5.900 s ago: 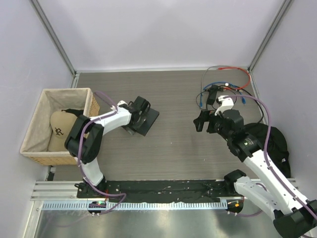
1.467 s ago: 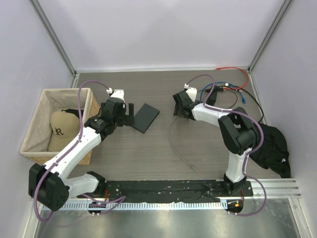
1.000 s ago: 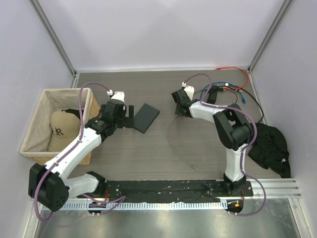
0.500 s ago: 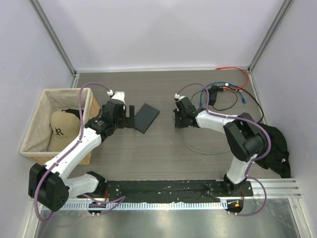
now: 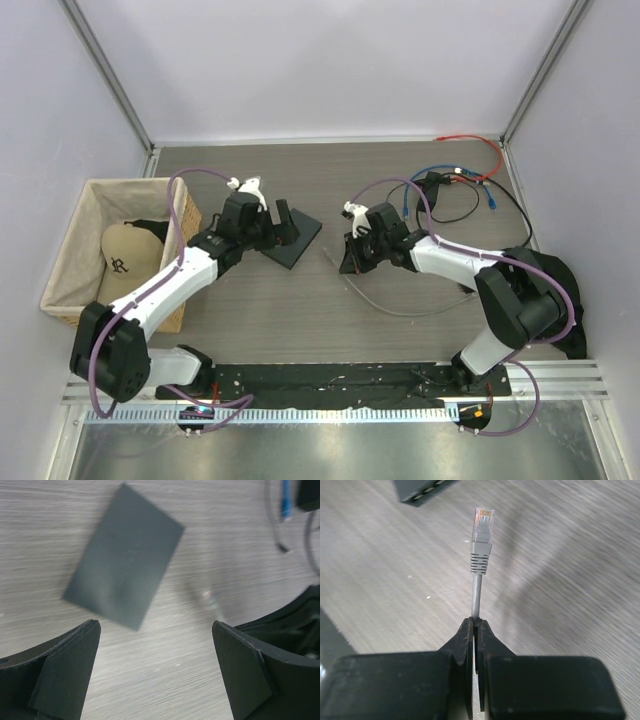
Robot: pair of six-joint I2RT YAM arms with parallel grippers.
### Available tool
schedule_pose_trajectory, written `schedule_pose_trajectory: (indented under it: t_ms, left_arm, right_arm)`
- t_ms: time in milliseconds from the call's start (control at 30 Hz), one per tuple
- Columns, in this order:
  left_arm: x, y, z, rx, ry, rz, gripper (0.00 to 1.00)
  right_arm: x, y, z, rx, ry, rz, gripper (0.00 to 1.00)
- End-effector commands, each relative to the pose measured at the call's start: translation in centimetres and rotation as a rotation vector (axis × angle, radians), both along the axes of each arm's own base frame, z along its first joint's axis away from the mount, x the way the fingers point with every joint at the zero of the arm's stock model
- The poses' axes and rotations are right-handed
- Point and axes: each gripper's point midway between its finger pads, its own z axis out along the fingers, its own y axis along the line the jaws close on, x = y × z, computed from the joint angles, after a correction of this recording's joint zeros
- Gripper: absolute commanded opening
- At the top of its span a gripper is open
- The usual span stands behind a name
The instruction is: Insert the plug into the switch port
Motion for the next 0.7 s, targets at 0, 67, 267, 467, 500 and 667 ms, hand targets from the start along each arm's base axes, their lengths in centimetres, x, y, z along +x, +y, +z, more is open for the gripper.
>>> schedule_pose_trajectory:
  t_ms: [0,67,267,467,500,667]
  left_arm:
    - [1.7,-4.1,2.3,-0.241,-0.052,-0.037,1.00]
    - [2.3,-4.9,2.4,-0.293,-0.061,-0.039,1.00]
    - [2.7,-7.5,1.1,-0.428,-0.022,-0.085,1.00]
    - [2.6,-9.0,1.2,-0.499,-0.024,-0.156,0.87]
    - [2.7,-9.0,1.1,-0.504,-0.018,-0.154,0.86]
    - [2.7,-8.8,1.5,-0.619,-0.010,-0.128,0.75]
  right_arm:
    - [-0.4,2.4,3.8,0.161,-0.074,0.100,0.01]
    - [-0.1,3.1,4.9,0.216,-0.097,0.108,0.01]
    - [-0.8,5.0,7.6,0.382,-0.083,0.134,0.01]
    - [-0.1,5.5,9.1,0.472,-0.069,0.129,0.01]
    - [0.0,5.3,9.1,0.483,-0.069,0.120,0.01]
    - [0.4,5.2,9.7,0.517,-0.063,0.116,0.01]
